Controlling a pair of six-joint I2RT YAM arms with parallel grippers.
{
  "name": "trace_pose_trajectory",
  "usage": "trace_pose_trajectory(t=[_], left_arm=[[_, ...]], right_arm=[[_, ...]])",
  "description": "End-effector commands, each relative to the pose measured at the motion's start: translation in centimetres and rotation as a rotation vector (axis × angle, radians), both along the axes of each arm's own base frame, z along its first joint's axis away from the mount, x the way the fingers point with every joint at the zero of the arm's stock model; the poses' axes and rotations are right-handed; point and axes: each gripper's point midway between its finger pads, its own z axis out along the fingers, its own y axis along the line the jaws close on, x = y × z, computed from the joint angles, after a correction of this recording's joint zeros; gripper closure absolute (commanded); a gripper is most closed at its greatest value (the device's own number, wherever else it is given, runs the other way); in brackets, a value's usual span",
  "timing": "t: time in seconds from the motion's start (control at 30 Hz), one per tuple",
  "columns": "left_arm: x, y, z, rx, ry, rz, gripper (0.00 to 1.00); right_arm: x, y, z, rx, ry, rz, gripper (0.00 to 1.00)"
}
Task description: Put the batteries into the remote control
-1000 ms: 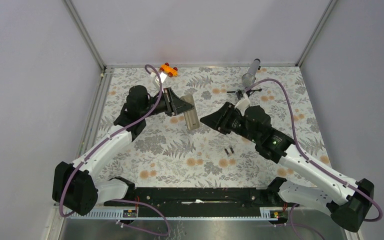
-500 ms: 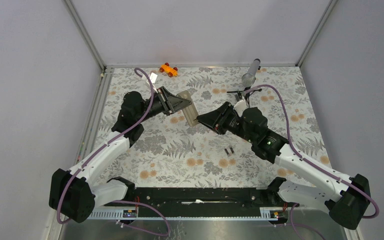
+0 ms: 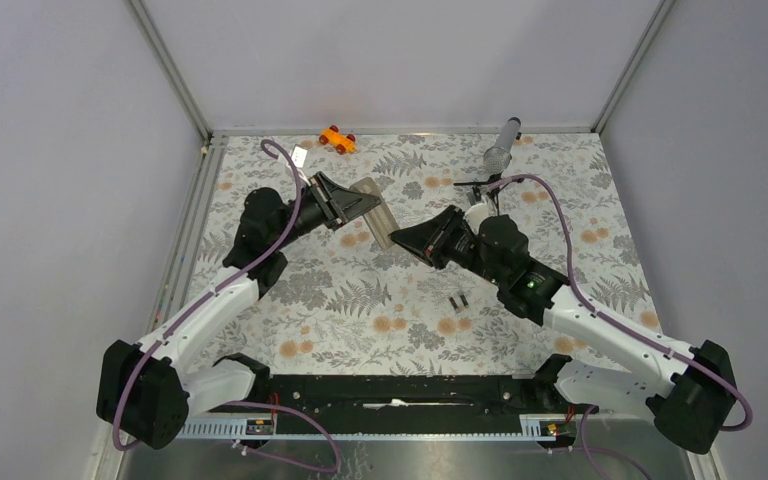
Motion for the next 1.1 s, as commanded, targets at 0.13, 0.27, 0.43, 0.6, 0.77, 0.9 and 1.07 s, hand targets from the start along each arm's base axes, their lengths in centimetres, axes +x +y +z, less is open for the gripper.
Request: trace_pose_trajectory(t=[0.13,0.27,0.43,0.6,0.77,0.9,1.07], left_arm=[[-0.3,0.5,3.0,-0.072,-0.093,0.015,1.0],[-0.6,0.4,3.0,-0.073,-0.089,0.001,1.0],[-0.8,0.3,2.9,-0.078,-0.082,-0.007,1.0],[-0.9,0.3,2.8,-0.08,-0.082,-0.012,1.0],[-1.0,0.4,3.2,-0.084,-0.089,-0.009,1.0],[-0.7,0.6,3.3,-0.081,-0.098,0.013,1.0],[-0.3,0.8,3.1,-0.042,-0.144,0.037,1.0]], right_arm=[[1.1,0.0,-0.7,-0.012,0.013,-0.057,0.73],[1.7,0.1,-0.6,-0.009,-0.002,-0.073,0.72],[2.0,0.7,-0.6,0.007,0.002,-0.066,0.79],[2.1,1.0,-0.8,0.016,0.013,-0.061,0.83],[2.3,0.8,-1.6,-0.016,0.045,-0.077,0.83],[2.3,0.4,-2.2,-0.047,0.086,-0.099,0.8],[2.5,0.1,-2.5,-0.065,0.112,-0.117,0.78]])
